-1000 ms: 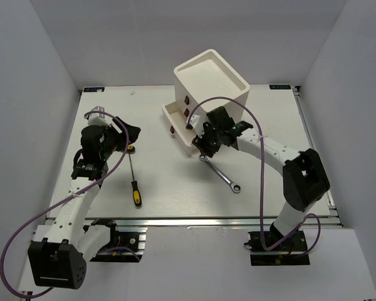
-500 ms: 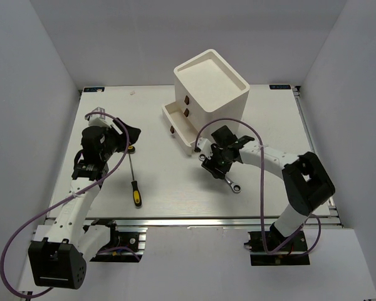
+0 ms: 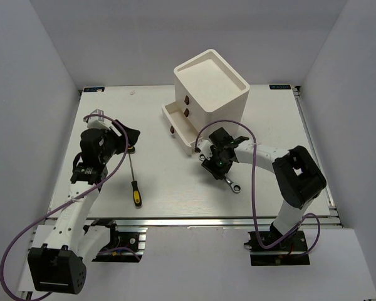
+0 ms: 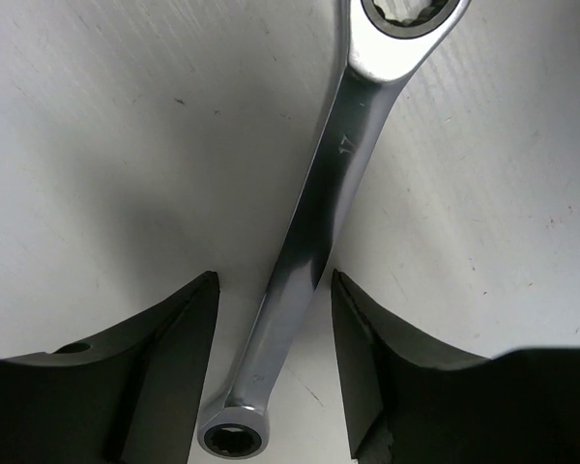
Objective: Sort the tools into containers
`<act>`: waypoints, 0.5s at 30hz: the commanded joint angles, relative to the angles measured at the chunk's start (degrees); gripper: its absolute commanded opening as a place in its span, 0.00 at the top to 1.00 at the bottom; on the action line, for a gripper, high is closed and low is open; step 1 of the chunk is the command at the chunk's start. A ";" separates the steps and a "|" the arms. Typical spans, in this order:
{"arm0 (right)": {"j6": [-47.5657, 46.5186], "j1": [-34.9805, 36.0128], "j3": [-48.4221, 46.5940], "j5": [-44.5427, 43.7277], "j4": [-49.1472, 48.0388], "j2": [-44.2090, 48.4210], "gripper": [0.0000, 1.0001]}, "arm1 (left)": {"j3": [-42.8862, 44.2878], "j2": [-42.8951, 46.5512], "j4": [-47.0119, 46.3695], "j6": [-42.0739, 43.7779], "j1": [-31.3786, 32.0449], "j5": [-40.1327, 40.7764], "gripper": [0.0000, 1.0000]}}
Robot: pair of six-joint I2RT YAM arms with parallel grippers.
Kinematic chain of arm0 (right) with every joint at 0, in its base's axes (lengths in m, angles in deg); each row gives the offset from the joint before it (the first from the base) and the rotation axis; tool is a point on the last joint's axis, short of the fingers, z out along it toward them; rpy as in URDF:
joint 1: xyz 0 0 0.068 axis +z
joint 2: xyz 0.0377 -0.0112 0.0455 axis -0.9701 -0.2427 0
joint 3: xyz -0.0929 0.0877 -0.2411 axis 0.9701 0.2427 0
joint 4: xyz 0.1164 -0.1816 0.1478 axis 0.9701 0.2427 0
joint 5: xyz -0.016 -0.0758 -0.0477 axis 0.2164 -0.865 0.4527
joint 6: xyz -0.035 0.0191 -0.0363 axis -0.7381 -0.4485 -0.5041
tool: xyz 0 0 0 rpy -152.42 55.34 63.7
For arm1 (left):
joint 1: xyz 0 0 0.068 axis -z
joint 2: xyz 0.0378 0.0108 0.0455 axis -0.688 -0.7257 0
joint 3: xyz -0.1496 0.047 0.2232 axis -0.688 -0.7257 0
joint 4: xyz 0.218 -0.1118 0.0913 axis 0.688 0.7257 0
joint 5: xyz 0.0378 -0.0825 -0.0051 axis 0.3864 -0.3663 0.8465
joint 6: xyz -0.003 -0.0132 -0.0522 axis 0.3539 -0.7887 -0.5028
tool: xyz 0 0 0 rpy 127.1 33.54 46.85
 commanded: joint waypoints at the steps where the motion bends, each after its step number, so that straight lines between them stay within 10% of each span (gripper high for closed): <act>1: 1.60 -0.08 0.57 0.25 2.28 -1.68 0.45 | -0.32 1.34 0.82 0.50 -0.07 0.70 0.22; 15: 3.79 -0.25 6.19 1.13 0.98 -2.57 0.92 | -0.50 2.30 1.88 0.77 -0.07 1.05 0.22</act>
